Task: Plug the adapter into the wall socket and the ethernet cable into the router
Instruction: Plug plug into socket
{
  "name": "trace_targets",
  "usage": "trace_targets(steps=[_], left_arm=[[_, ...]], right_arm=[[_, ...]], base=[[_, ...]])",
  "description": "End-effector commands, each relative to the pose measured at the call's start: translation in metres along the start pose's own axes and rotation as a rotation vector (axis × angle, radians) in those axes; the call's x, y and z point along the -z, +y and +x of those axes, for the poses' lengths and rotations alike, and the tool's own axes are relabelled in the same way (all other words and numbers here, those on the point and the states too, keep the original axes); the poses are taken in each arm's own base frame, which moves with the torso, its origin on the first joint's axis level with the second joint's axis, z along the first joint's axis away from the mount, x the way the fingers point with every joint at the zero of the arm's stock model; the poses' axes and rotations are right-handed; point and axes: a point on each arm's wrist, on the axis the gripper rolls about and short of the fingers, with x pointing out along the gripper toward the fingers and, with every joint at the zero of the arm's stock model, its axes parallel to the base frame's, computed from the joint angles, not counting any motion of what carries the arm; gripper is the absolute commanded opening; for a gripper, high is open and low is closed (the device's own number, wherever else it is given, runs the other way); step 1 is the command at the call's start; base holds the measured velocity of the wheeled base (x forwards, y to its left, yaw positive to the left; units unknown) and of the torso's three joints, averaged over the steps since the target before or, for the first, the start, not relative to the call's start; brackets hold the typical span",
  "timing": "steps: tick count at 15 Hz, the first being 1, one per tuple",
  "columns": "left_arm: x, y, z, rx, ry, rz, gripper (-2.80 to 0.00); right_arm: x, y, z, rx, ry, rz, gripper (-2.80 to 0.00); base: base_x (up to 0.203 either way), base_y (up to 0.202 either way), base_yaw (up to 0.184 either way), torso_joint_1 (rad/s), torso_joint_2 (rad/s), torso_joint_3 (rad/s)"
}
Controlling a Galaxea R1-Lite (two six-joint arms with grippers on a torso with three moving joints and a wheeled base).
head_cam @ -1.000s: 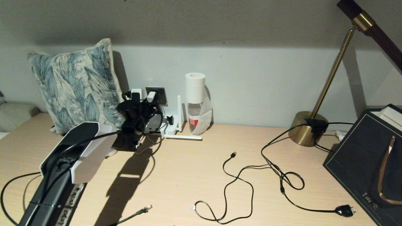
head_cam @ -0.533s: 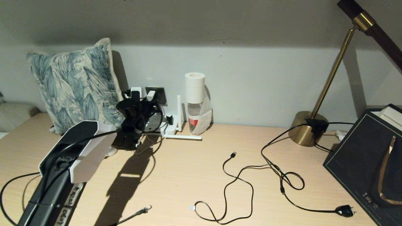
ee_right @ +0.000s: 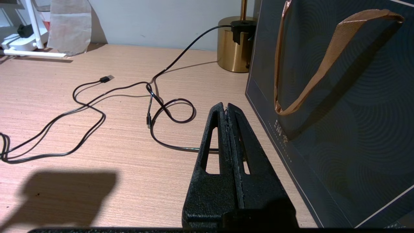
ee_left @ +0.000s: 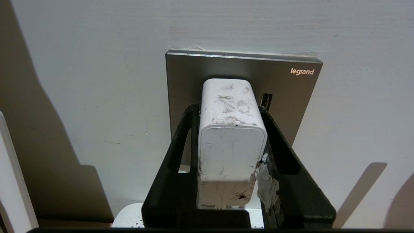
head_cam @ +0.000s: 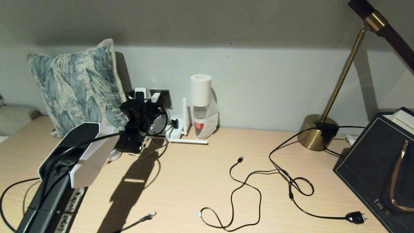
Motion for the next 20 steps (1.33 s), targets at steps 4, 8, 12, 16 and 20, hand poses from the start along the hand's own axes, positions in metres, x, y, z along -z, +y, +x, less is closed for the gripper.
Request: trace_targets(steps=[4, 8, 12, 16, 20], left_arm=[[-0.003, 0.000, 0.000, -0.003, -0.010, -0.001, -2.80], [-0.005, 0.000, 0.001, -0.003, -0.001, 0.000, -2.80], [-0.013, 0.002, 0.002, 0.001, -0.006, 0.001, -2.80], [-0.021, 0.002, 0.002, 0.003, 0.003, 0.006, -2.80], [-0.021, 0.003, 0.003, 0.001, 0.004, 0.008, -2.80]], right_arm=[[0.010, 0.000, 0.002, 0.000, 0.036, 0.000, -2.80], [0.010, 0.000, 0.002, 0.000, 0.036, 0.000, -2.80], [0.010, 0.000, 0.002, 0.000, 0.036, 0.000, -2.80], [0.010, 0.000, 0.002, 0.000, 0.036, 0.000, -2.80], [0.010, 0.000, 0.002, 0.000, 0.036, 0.000, -2.80]], base=[[0.000, 0.000, 0.000, 0.000, 0.00, 0.000], [0.000, 0.000, 0.000, 0.000, 0.00, 0.000], [0.000, 0.000, 0.000, 0.000, 0.00, 0.000], [0.000, 0.000, 0.000, 0.000, 0.00, 0.000], [0.000, 0.000, 0.000, 0.000, 0.00, 0.000]])
